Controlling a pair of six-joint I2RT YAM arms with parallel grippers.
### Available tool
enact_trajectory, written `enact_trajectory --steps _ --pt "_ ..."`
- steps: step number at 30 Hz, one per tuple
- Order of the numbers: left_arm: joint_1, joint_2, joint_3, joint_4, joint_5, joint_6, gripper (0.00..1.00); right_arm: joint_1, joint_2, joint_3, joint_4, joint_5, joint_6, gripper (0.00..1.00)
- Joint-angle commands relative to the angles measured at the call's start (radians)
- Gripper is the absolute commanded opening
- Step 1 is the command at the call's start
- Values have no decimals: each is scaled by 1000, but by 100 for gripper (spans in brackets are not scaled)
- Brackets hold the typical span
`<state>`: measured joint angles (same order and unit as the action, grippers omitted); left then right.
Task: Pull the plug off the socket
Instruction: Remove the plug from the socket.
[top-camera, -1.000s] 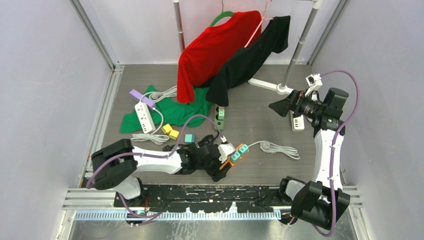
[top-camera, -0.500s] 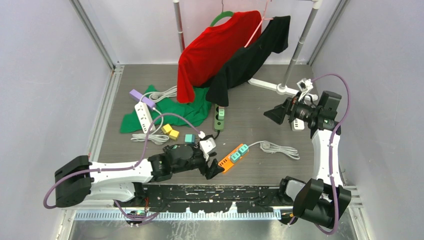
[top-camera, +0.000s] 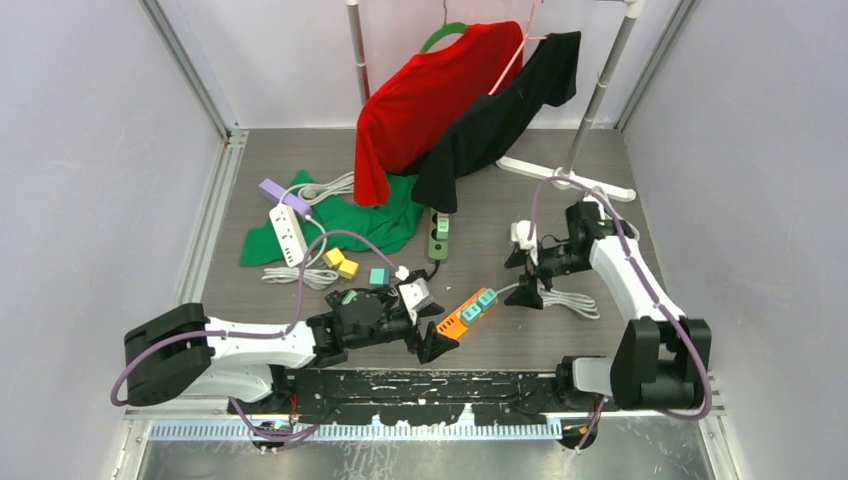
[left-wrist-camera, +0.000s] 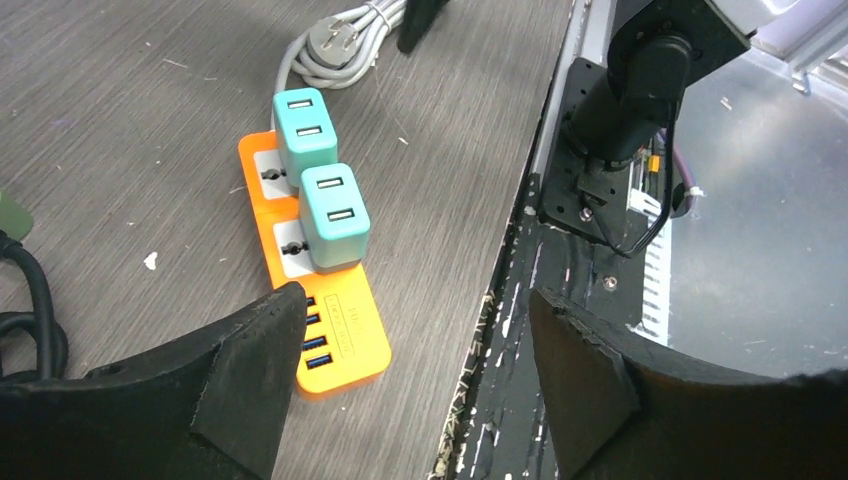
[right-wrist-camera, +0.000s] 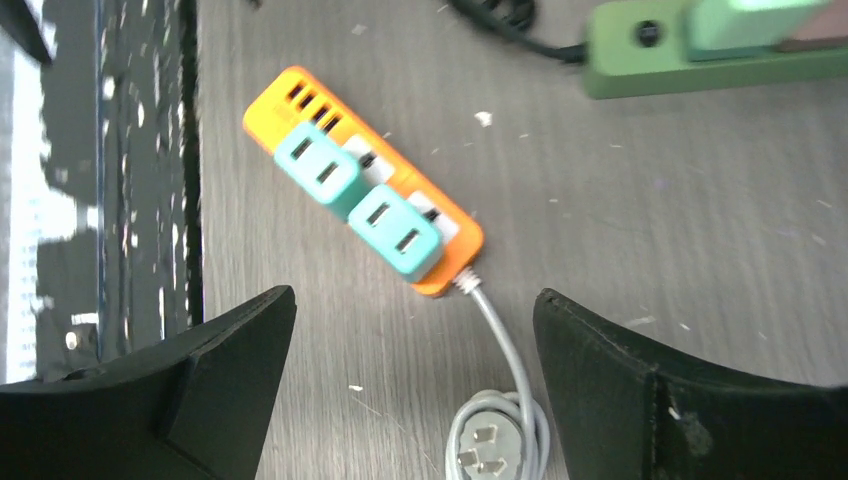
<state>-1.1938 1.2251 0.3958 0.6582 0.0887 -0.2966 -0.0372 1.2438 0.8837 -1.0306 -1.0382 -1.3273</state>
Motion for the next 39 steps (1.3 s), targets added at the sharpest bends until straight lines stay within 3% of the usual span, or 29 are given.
enact_trajectory --steps 1,12,20,25,30,39 --pt "-4 19 14 104 15 82 81 102 45 1 -128 104 -332 90" --pt "-7 36 -14 127 -24 132 81 303 139 14 55 267 -180 78" --pt "-11 103 1 154 -2 133 79 374 175 11 74 305 -161 69" --pt "-16 133 -8 198 -20 144 79 379 171 11 53 308 -174 55" --pt "-26 153 -10 235 -46 181 79 381 160 11 12 284 -214 32" --pt "-66 241 5 348 -123 300 80 411 154 12 -21 237 -224 13"
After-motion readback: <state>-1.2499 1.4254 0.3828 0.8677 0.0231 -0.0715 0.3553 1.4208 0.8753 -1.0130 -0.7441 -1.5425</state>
